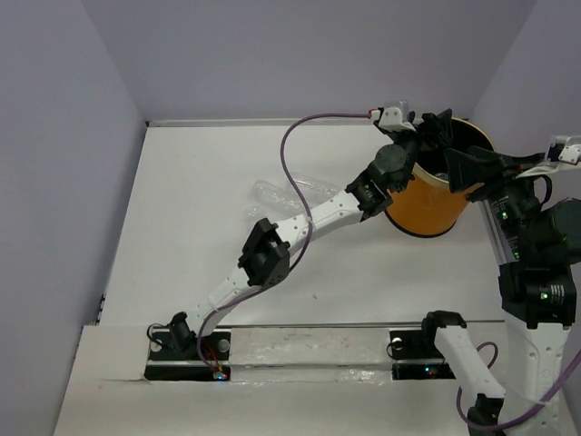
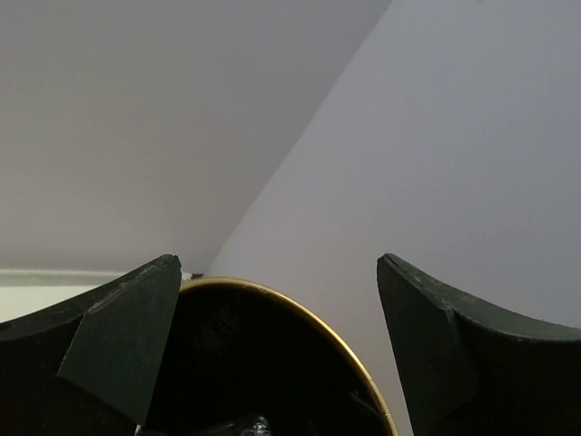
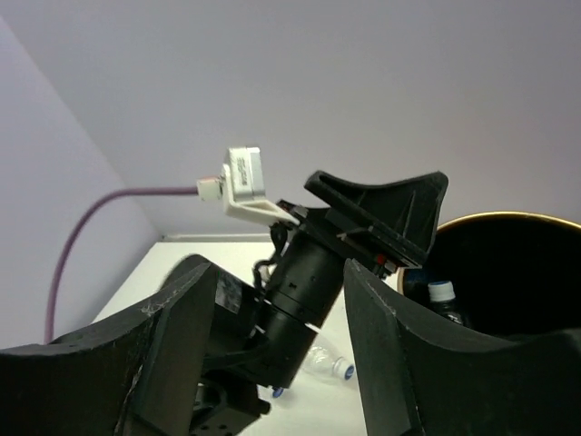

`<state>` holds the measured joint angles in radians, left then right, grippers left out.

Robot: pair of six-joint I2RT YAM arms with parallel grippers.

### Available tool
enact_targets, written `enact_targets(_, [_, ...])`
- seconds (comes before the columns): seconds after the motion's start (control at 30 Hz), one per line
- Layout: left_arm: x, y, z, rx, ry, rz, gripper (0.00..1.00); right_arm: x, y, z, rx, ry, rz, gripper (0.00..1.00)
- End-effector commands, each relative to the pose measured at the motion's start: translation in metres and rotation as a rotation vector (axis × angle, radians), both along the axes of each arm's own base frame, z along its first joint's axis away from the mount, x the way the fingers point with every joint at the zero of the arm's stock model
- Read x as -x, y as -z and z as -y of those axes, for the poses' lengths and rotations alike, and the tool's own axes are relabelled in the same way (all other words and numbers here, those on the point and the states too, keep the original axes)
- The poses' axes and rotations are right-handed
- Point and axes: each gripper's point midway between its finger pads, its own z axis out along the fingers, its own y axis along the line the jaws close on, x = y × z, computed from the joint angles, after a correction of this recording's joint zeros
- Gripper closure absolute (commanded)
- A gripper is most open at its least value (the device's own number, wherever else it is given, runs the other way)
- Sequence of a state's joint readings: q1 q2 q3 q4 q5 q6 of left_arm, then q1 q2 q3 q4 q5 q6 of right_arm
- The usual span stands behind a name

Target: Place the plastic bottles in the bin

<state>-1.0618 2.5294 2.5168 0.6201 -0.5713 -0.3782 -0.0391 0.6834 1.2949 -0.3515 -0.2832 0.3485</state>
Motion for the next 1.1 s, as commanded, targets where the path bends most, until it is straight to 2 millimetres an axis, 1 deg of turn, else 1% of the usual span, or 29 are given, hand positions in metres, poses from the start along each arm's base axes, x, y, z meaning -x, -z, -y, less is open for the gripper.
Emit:
enact_targets(0.0, [0.045,-0.155,-0.081,0.075,-0.06,0.201,0.01,-0.008,0.011,-0.018,0.033,-0.11,-0.019,0.35])
enact_targets(0.03, [0.056,-0.182,-0.109,0.047,-0.093,0.212,0.01,-0.009,0.014,-0.019,0.048,-0.12,-0.022,0.34])
enact_targets(0.07, [0.058,-0.185,-0.124,0.027,-0.126,0.19,0.01,-0.01,0.017,-0.021,0.055,-0.134,-0.03,0.33])
enact_targets(0.1, [0.054,-0.155,-0.124,-0.068,-0.141,0.145,0.01,-0.013,0.024,-0.028,0.066,-0.176,-0.047,0.32])
enact_targets(0.13, [0.068,-0.177,-0.158,-0.07,-0.168,0.14,0.01,-0.015,0.027,-0.032,0.076,-0.207,-0.058,0.32])
enact_targets(0.17, [0.061,-0.133,-0.163,-0.163,-0.203,0.061,0.01,-0.02,0.037,-0.042,0.086,-0.275,-0.089,0.32])
enact_targets(0.2, [0.064,-0.125,-0.178,-0.179,-0.217,0.027,0.01,-0.023,0.043,-0.047,0.088,-0.311,-0.108,0.32])
enact_targets(0.23, [0.066,-0.102,-0.187,-0.243,-0.218,-0.03,0.01,-0.027,0.047,-0.052,0.089,-0.349,-0.116,0.32])
enact_targets(0.27, [0.081,-0.117,-0.217,-0.179,-0.207,-0.051,0.01,-0.03,0.055,-0.057,0.079,-0.394,-0.136,0.32])
enact_targets(0.3, [0.078,-0.071,-0.224,-0.258,-0.207,-0.119,0.01,-0.029,0.063,-0.067,0.08,-0.473,-0.152,0.32])
enact_targets(0.33, [0.089,-0.059,-0.248,-0.287,-0.206,-0.168,0.01,-0.044,0.082,-0.073,0.06,-0.513,-0.206,0.32])
enact_targets(0.37, [0.091,-0.041,-0.26,-0.301,-0.206,-0.21,0.01,-0.05,0.093,-0.078,0.061,-0.539,-0.237,0.32])
enact_targets(0.4, [0.089,0.009,-0.274,-0.334,-0.215,-0.304,0.03,-0.054,0.103,-0.093,0.076,-0.567,-0.264,0.32])
enact_targets(0.43, [0.093,0.044,-0.292,-0.389,-0.229,-0.386,0.04,-0.059,0.118,-0.101,0.096,-0.565,-0.315,0.32])
enact_targets(0.47, [0.102,0.045,-0.318,-0.347,-0.245,-0.416,0.05,-0.072,0.129,-0.112,0.126,-0.553,-0.352,0.31])
enact_targets(0.5, [0.104,0.1,-0.346,-0.382,-0.285,-0.543,0.06,-0.077,0.138,-0.13,0.2,-0.544,-0.353,0.29])
enact_targets(0.53, [0.108,0.118,-0.363,-0.379,-0.296,-0.589,0.06,-0.083,0.146,-0.138,0.23,-0.547,-0.37,0.28])
enact_targets(0.57, [0.122,0.141,-0.383,-0.376,-0.282,-0.631,0.06,-0.099,0.16,-0.145,0.264,-0.541,-0.414,0.27])
enact_targets(0.63, [0.131,0.163,-0.408,-0.354,-0.297,-0.684,0.05,-0.115,0.174,-0.153,0.288,-0.543,-0.449,0.23])
enact_targets(0.7, [0.141,0.186,-0.441,-0.329,-0.325,-0.743,0.01,-0.137,0.198,-0.167,0.344,-0.56,-0.5,0.12])
enact_targets(0.73, [0.144,0.195,-0.444,-0.341,-0.312,-0.765,0.01,-0.144,0.209,-0.172,0.374,-0.568,-0.524,0.1])
enact_targets(0.77, [0.149,0.208,-0.443,-0.364,-0.284,-0.795,0.01,-0.164,0.223,-0.175,0.445,-0.566,-0.532,0.09])
enact_targets(0.83, [0.15,0.222,-0.445,-0.392,-0.269,-0.831,0.01,-0.177,0.243,-0.183,0.517,-0.572,-0.565,0.08])
enact_targets(0.87, [0.149,0.234,-0.445,-0.42,-0.267,-0.864,0.01,-0.178,0.258,-0.186,0.593,-0.59,-0.585,0.08])
enact_targets(0.9, [0.146,0.24,-0.443,-0.422,-0.245,-0.885,0.01,-0.193,0.27,-0.191,0.642,-0.581,-0.606,0.08])
enact_targets(0.93, [0.145,0.246,-0.442,-0.436,-0.235,-0.902,0.01,-0.195,0.282,-0.191,0.687,-0.584,-0.64,0.07])
enact_targets(0.97, [0.141,0.258,-0.439,-0.461,-0.221,-0.929,0.01,-0.208,0.292,-0.198,0.752,-0.58,-0.637,0.07])
enact_targets(1.0, [0.14,0.265,-0.439,-0.479,-0.218,-0.951,0.01,-0.204,0.296,-0.195,0.777,-0.592,-0.651,0.07])
enact_targets(1.07, [0.133,0.278,-0.433,-0.497,-0.19,-0.981,0.01,-0.217,0.31,-0.201,0.848,-0.609,-0.668,0.07])
